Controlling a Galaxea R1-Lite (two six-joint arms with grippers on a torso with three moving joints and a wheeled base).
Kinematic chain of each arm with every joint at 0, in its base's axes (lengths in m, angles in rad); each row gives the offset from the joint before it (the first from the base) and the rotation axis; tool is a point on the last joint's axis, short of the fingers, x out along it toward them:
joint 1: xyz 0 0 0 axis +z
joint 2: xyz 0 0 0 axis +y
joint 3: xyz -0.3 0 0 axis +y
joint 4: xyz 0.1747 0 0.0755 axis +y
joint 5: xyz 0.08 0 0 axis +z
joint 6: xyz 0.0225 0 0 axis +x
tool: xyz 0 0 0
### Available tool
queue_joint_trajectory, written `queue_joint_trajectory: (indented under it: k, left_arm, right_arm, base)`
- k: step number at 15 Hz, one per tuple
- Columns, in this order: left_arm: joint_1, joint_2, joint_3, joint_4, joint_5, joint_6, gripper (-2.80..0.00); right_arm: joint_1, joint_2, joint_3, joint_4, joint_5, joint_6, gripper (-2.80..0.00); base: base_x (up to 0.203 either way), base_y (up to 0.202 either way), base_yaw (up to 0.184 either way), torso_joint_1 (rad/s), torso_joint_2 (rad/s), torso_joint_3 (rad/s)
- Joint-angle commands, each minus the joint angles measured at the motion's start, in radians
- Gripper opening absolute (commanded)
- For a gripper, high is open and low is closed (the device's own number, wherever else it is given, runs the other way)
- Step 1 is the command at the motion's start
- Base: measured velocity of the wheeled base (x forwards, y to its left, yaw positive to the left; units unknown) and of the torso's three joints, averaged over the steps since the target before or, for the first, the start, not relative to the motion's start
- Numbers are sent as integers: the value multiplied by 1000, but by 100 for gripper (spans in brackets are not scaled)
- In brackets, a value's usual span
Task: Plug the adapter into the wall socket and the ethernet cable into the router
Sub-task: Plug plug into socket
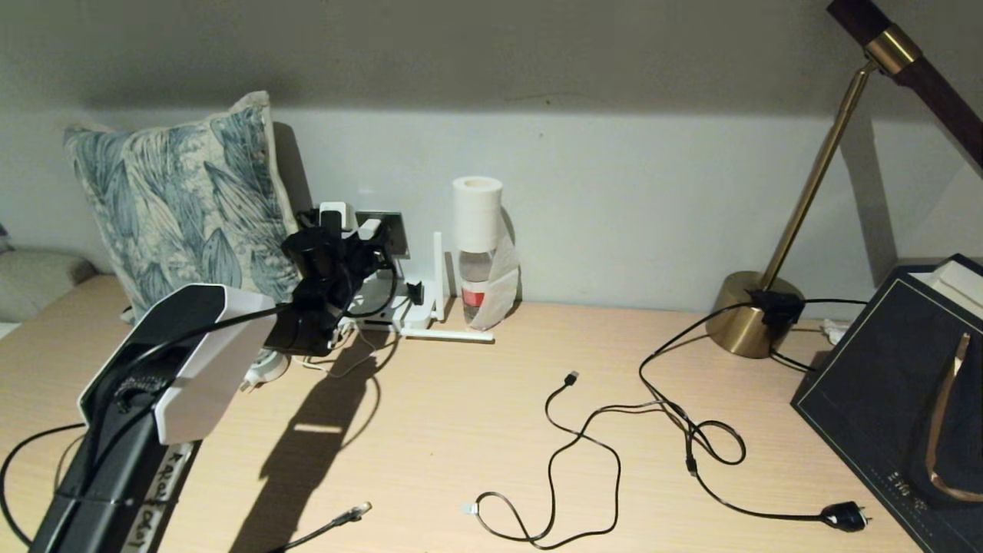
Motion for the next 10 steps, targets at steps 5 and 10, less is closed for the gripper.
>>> queue_joint_trajectory:
  k: [5, 10]
  left_arm:
    - [2, -12, -1, -8, 1, 12, -280]
    - [2, -7, -1, 5, -1, 12, -280]
  right_arm:
    - [0, 1, 35, -1, 1, 0, -280]
    - [0, 1, 35, -1, 1, 0, -280]
  base:
    - [0, 0, 0, 0, 0, 0]
    - [0, 0, 0, 0, 0, 0]
